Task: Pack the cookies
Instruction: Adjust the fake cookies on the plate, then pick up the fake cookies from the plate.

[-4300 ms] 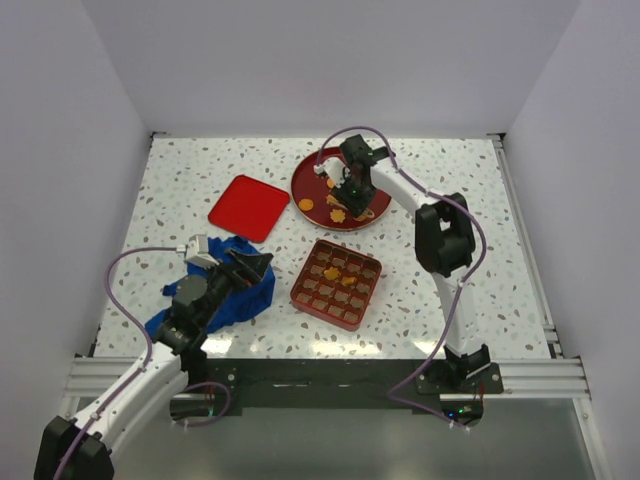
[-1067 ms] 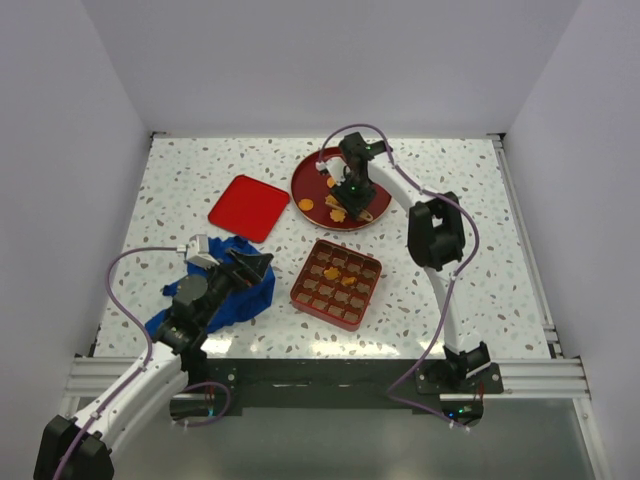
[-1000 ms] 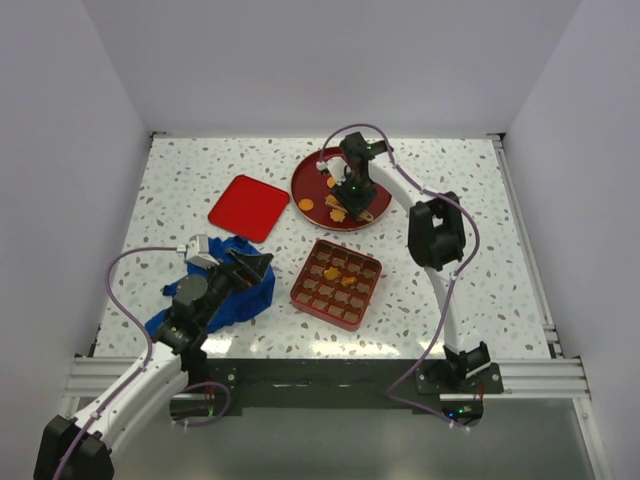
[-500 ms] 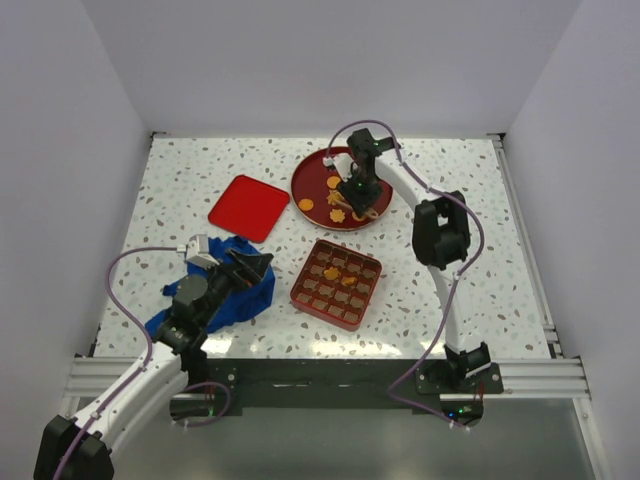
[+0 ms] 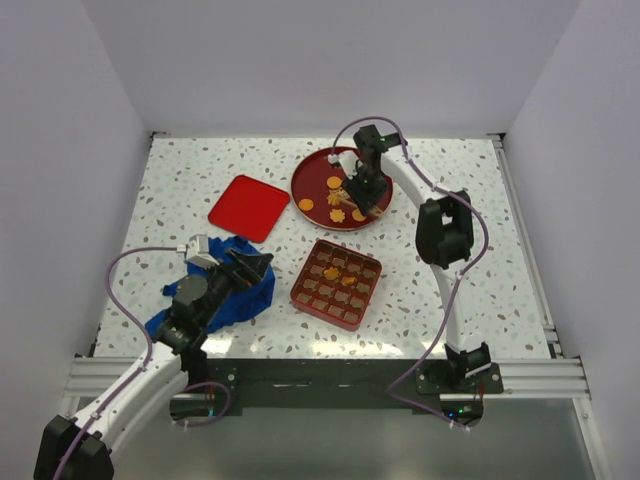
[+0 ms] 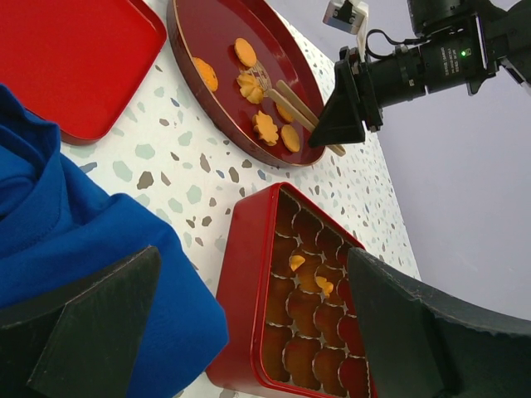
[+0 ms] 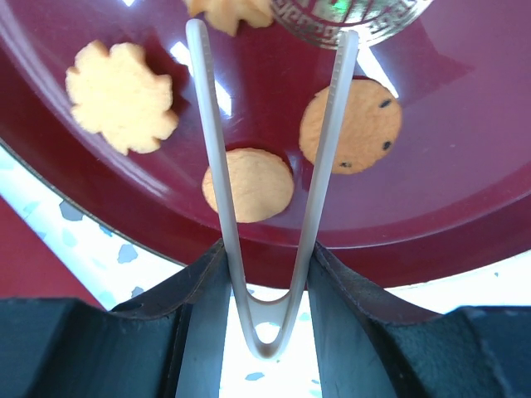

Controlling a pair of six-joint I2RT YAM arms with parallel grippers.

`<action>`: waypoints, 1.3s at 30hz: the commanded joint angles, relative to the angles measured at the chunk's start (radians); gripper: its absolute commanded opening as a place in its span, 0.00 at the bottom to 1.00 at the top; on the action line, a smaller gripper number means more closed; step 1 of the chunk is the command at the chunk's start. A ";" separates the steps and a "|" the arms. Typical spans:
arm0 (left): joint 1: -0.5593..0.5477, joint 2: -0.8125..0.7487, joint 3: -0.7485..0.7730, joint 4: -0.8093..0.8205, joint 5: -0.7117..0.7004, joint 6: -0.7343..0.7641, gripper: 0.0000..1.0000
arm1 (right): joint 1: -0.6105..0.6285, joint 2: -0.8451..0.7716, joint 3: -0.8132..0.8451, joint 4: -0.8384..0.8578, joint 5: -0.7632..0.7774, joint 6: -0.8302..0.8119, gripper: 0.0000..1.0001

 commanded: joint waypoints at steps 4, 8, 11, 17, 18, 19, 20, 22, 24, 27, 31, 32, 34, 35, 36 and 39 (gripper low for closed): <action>0.009 0.000 0.016 0.045 -0.003 0.016 1.00 | 0.005 -0.130 -0.034 -0.044 -0.101 -0.108 0.41; 0.009 0.015 0.013 0.063 0.003 0.014 1.00 | 0.009 -0.173 -0.094 -0.040 -0.099 -0.161 0.40; 0.009 0.023 0.013 0.071 0.006 0.011 1.00 | 0.016 -0.173 -0.109 -0.057 -0.102 -0.187 0.40; 0.009 0.020 0.010 0.071 0.004 0.013 1.00 | 0.039 -0.170 -0.152 -0.063 -0.072 -0.210 0.41; 0.009 0.018 0.010 0.072 0.006 0.013 1.00 | 0.042 -0.165 -0.153 -0.057 -0.067 -0.204 0.41; 0.009 0.018 0.008 0.071 0.006 0.013 1.00 | 0.043 -0.161 -0.147 -0.058 -0.063 -0.201 0.41; 0.009 0.018 0.010 0.071 0.004 0.013 1.00 | 0.045 -0.155 -0.143 -0.060 -0.056 -0.197 0.41; 0.009 0.016 0.010 0.071 0.004 0.013 1.00 | 0.049 -0.139 -0.130 -0.067 -0.046 -0.190 0.42; 0.009 0.018 0.011 0.069 0.004 0.014 1.00 | 0.051 -0.130 -0.127 -0.063 -0.043 -0.185 0.42; 0.009 0.018 0.011 0.068 0.001 0.014 1.00 | 0.057 -0.126 -0.130 -0.060 -0.032 -0.182 0.42; 0.009 0.018 0.013 0.069 0.001 0.014 1.00 | 0.063 -0.119 -0.138 -0.054 -0.014 -0.181 0.43; 0.009 0.021 0.013 0.069 0.003 0.014 1.00 | 0.062 -0.118 -0.138 -0.052 -0.012 -0.179 0.43; 0.009 0.021 0.014 0.069 0.001 0.016 1.00 | 0.063 -0.110 -0.132 -0.049 -0.009 -0.174 0.43; 0.009 0.021 0.014 0.069 0.003 0.016 1.00 | 0.062 -0.109 -0.129 -0.049 -0.006 -0.173 0.44; 0.009 0.021 0.013 0.069 0.003 0.016 1.00 | 0.062 -0.106 -0.127 -0.049 -0.001 -0.170 0.44; 0.009 0.018 0.014 0.068 0.003 0.014 1.00 | 0.062 -0.092 -0.109 -0.051 0.003 -0.165 0.44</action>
